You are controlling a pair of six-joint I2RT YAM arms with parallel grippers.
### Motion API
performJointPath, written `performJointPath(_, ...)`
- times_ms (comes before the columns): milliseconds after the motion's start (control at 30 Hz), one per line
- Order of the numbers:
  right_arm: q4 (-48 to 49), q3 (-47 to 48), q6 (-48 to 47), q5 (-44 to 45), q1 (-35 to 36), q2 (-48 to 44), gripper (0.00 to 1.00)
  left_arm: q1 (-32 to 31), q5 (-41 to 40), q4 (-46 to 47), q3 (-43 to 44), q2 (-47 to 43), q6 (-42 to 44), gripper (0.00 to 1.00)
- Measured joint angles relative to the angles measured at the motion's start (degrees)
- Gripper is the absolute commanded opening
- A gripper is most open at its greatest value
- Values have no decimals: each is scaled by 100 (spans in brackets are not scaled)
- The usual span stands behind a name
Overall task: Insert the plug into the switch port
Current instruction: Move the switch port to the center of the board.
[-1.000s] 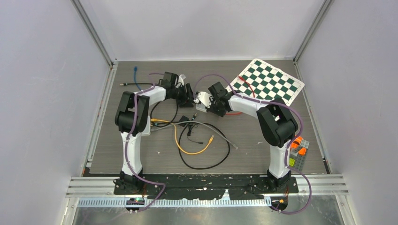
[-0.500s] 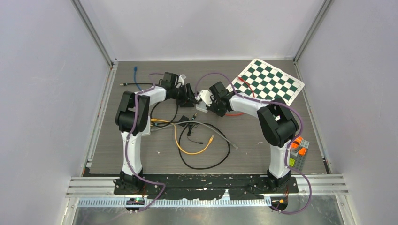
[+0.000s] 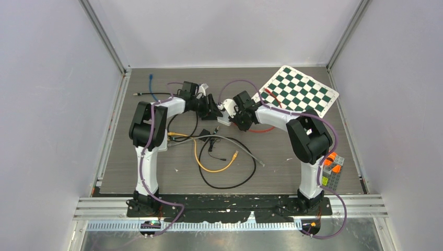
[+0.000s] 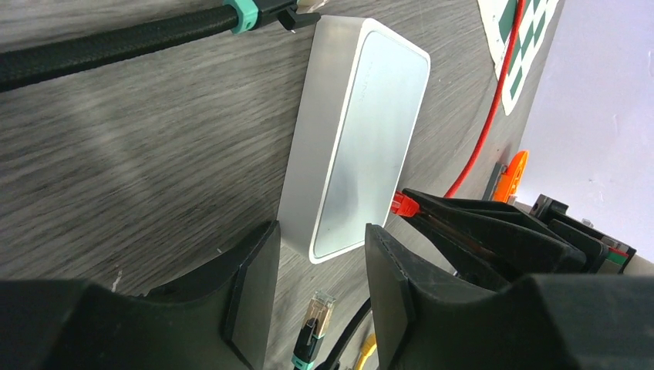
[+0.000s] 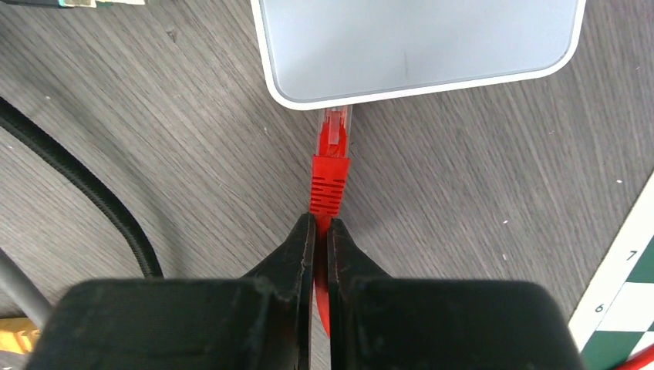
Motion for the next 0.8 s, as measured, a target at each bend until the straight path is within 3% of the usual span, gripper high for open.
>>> performJointPath(500, 101, -81, 514, -546, -26, -26, 5, 85, 343, -256, 297, 188, 518, 43)
performJointPath(800, 673, -442, 940, -645, -37, -166, 5, 131, 415, -223, 258, 197, 643, 41)
